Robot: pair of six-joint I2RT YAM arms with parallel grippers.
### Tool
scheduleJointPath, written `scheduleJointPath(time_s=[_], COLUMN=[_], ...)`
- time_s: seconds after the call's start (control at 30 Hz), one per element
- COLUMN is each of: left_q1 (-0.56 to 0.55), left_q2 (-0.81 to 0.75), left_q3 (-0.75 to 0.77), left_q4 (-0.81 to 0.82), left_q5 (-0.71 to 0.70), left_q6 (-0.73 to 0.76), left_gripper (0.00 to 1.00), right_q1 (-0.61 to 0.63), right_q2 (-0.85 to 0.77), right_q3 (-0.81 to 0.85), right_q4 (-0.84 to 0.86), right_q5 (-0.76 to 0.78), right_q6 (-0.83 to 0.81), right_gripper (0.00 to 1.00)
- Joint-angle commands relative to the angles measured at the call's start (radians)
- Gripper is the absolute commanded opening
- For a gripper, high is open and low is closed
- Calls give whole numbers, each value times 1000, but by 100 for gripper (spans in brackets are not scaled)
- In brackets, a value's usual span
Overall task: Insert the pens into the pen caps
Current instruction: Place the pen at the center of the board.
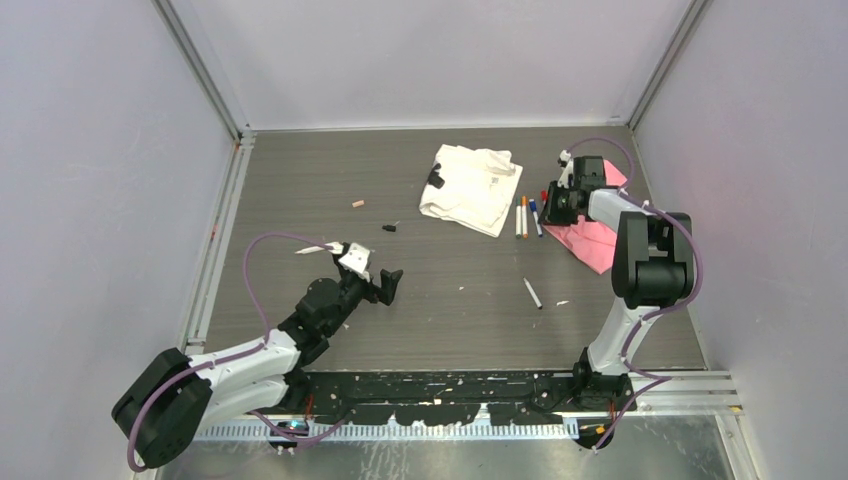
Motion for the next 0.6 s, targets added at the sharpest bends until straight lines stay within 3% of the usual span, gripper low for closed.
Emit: scheduleJointPath(time_s=[0.0, 0.23, 0.57], left_q1=[2, 2, 2], left_q2=[-15, -16, -17], left_q3=[-6, -6, -8], left_q4=[74, 75, 75], left_q5=[-20, -20, -20], left_q6=[-4, -4, -4], left_gripper=[86, 86, 86], right_q1=[-8, -18, -29], right_q2=[-16, -24, -63], right_q3=[37, 35, 27], right_q4=[-4, -12, -14], right_q5=[-34, -53, -77], right_q6=[-11, -3, -19], right_gripper=[21, 28, 29])
